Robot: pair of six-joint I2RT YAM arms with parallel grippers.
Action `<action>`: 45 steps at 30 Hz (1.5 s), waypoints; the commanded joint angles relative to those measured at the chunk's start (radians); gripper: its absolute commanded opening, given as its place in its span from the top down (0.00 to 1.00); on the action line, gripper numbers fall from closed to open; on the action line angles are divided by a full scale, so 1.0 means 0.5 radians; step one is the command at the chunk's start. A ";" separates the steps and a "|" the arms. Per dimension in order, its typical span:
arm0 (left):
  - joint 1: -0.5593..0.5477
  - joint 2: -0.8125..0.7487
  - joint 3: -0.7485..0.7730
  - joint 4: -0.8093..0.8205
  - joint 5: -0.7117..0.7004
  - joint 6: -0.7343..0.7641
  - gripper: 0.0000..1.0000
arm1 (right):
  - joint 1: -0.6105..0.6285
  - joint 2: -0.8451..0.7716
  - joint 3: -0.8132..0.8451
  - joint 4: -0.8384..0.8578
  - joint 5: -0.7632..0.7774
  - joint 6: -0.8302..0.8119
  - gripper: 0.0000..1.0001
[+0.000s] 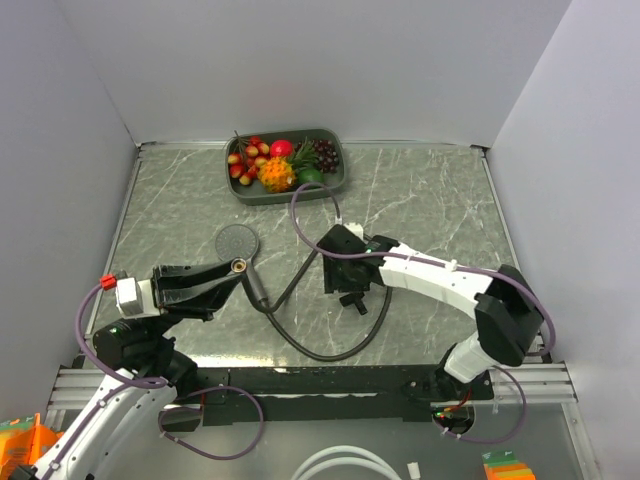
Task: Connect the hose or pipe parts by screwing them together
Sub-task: Place the adaptor at the center of the board, then pick up the adaptor from the center of the board.
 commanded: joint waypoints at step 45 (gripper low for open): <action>0.028 -0.052 0.076 -0.001 0.019 0.063 0.99 | -0.491 0.279 -0.135 0.169 -0.079 0.023 0.35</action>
